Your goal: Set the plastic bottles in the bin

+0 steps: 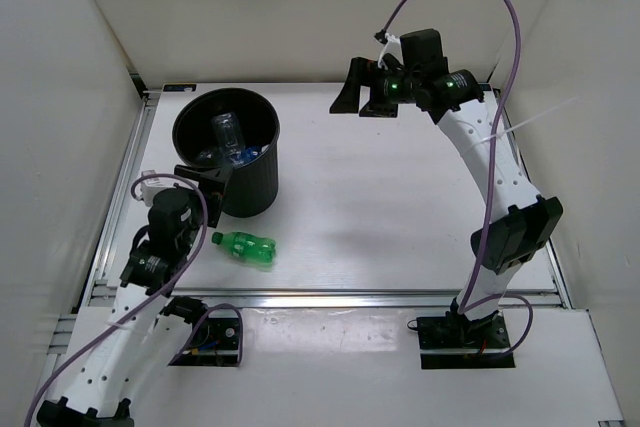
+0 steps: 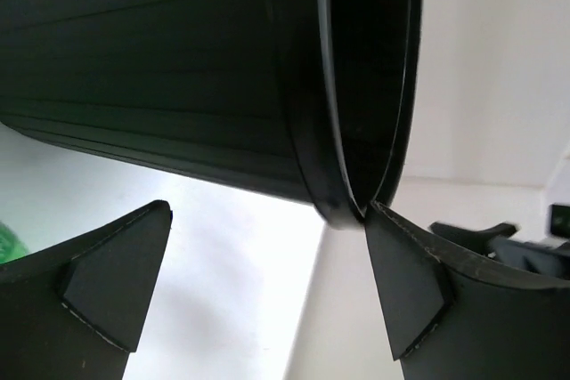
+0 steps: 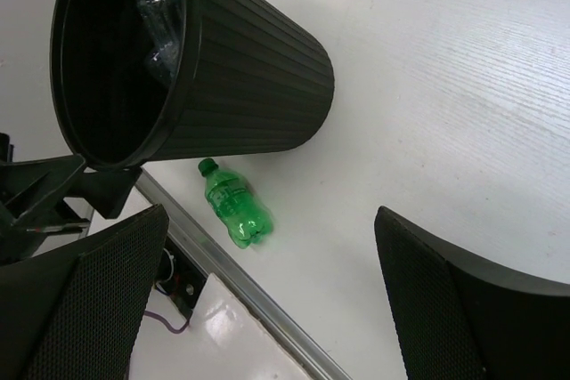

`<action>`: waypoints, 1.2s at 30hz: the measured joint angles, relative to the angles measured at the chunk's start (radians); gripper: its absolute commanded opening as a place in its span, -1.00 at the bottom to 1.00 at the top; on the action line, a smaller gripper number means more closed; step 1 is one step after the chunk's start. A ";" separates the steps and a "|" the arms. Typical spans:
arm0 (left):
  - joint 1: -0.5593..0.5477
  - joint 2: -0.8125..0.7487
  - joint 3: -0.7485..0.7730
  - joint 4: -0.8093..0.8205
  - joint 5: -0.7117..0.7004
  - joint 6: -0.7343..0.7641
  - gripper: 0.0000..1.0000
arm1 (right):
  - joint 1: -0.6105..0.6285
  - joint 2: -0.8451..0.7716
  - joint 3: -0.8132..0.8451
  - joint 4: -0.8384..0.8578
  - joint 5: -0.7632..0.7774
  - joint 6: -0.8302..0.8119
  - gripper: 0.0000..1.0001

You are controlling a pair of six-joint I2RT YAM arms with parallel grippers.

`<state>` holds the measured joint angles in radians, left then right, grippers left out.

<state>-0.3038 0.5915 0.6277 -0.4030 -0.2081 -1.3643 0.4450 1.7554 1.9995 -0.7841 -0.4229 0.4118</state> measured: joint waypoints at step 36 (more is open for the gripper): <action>-0.032 -0.056 0.182 -0.439 0.067 0.354 1.00 | -0.002 0.017 -0.001 0.002 -0.037 0.004 1.00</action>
<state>-0.3359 0.5358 0.8097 -0.8425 -0.1413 -1.0100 0.4435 1.7725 1.9987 -0.7826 -0.4603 0.4160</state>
